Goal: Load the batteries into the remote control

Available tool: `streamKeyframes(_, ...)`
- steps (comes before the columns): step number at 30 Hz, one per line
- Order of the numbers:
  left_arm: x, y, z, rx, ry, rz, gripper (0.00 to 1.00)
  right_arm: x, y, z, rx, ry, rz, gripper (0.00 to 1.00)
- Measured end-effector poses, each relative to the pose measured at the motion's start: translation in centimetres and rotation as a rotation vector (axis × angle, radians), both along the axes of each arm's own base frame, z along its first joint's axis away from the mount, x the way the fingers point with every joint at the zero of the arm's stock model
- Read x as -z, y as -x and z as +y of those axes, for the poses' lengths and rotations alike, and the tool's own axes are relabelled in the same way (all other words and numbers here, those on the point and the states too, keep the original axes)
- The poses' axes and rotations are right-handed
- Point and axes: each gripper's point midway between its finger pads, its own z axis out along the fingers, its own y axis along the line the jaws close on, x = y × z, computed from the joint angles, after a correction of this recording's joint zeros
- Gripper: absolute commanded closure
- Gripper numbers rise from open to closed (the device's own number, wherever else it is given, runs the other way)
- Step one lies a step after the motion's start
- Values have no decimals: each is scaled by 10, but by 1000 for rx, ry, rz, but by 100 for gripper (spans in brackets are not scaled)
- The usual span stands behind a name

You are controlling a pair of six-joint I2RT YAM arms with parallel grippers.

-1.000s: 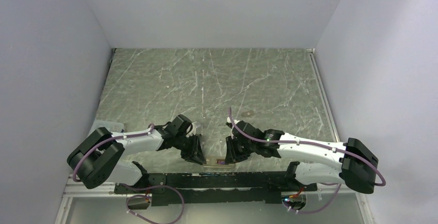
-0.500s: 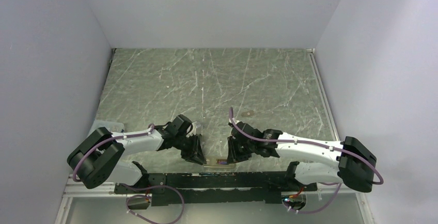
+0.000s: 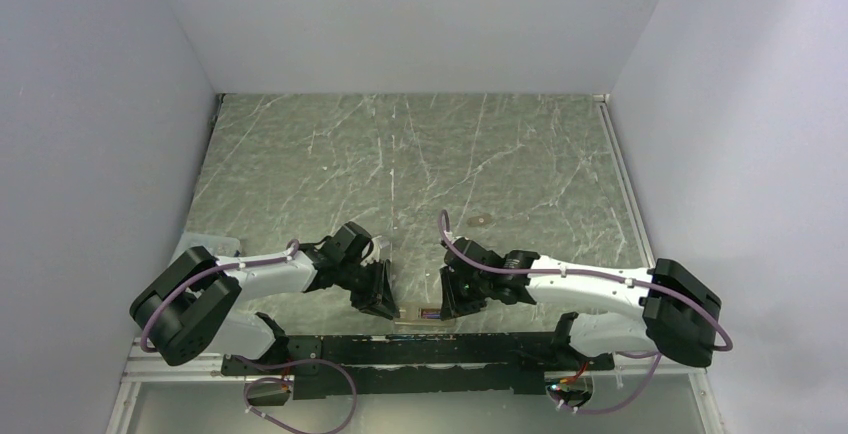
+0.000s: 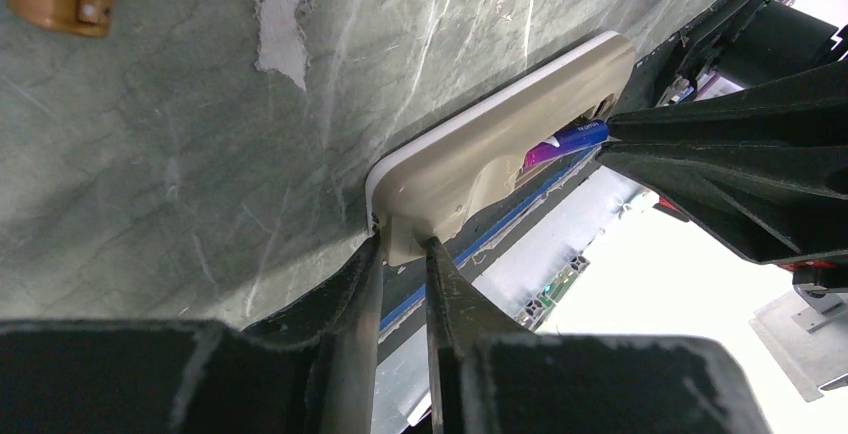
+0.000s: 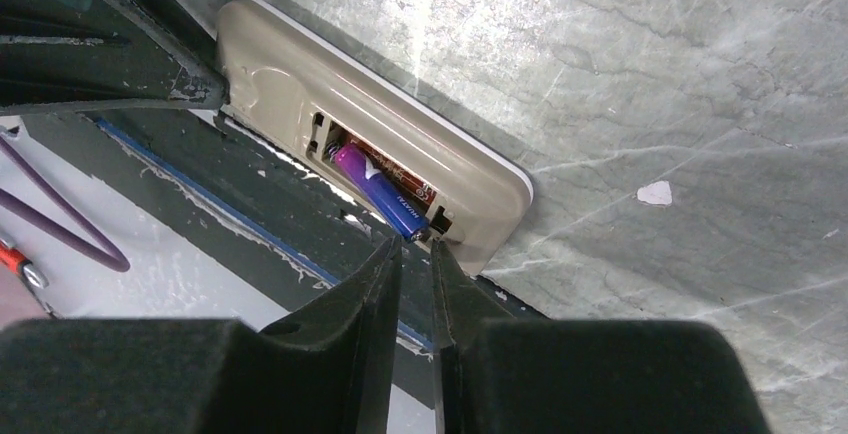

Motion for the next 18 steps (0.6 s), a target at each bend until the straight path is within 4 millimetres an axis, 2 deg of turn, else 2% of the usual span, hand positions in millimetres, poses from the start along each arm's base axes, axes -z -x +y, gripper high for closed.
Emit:
streamKeyframes(8, 0, 0, 0, 2, 0, -1, 76, 2, 0, 2, -4, -2, 6, 84)
streamKeyframes(18, 0, 0, 0, 2, 1, -1, 76, 4, 2, 4, -13, -1, 25, 92)
